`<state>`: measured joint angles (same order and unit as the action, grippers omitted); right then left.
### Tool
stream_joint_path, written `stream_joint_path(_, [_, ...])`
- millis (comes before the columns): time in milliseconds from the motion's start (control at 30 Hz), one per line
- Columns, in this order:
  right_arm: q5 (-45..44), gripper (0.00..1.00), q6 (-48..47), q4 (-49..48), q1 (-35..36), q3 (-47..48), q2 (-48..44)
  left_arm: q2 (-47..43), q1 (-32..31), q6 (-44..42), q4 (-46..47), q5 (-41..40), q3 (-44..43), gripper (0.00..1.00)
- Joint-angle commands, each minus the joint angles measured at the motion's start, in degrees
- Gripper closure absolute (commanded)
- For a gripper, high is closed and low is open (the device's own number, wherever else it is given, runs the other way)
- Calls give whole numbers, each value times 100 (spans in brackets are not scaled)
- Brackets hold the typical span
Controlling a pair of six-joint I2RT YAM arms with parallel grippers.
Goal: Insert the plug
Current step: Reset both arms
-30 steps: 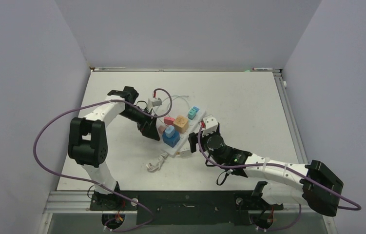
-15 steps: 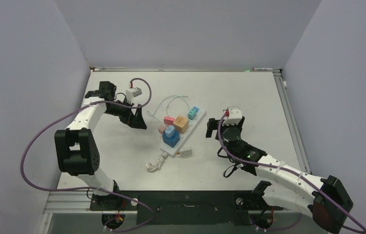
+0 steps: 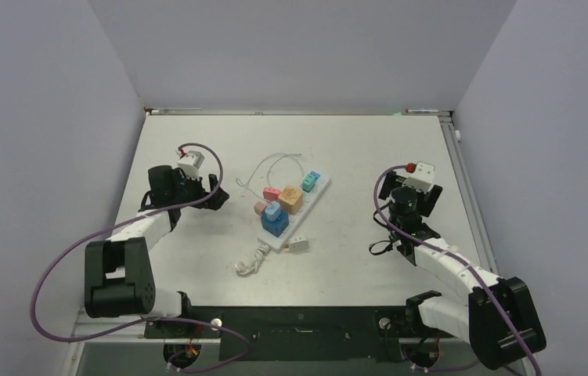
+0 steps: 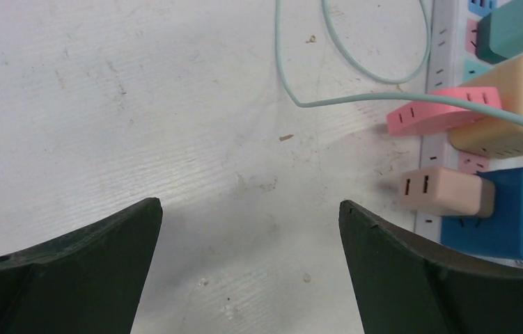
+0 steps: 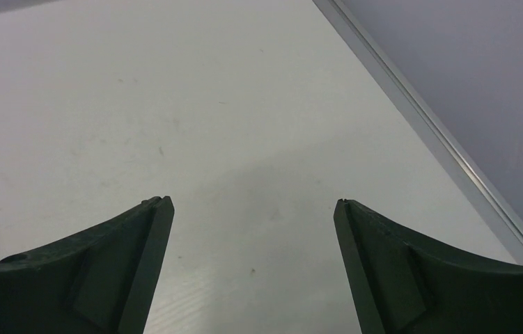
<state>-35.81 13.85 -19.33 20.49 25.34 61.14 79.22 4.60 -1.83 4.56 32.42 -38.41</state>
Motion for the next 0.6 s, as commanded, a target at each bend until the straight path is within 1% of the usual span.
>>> stream_joint_path(0, [-44, 10, 43, -706, -632, -250, 415, 359, 14, 430, 2070, -353, 181, 4])
stream_joint_path(67, [258, 10, 31, -1252, -866, -599, 361, 532, 19, 354, 2011, -258, 192, 4])
stream_joint_path(167, [391, 10, -40, -2022, -1054, -1040, 335, 563, 29, 340, 2574, -192, 576, 4])
stream_joint_path(233, [502, 10, -119, -2411, -1162, -1222, 373, 517, 28, 330, 3076, -366, 859, 4])
stream_joint_path(267, [621, 10, -190, -2573, -1211, -1299, 426, 463, 40, 242, 3051, -444, 897, 4])
stream_joint_path(367, [785, 10, -379, -2902, -1256, -1315, 686, 425, 70, 100, 3885, -702, 1272, 4])
stream_joint_path(400, [791, 10, -424, -3029, -1258, -1309, 835, 505, 81, 138, 4290, -673, 1400, 4])
stream_joint_path(467, [782, 10, -516, -3317, -1257, -1314, 1085, 468, 102, 147, 4092, -766, 1395, 4])
stream_joint_path(567, [908, 10, -612, -3957, -1273, -1448, 1417, 484, 142, 377, 4484, -935, 1558, 4])
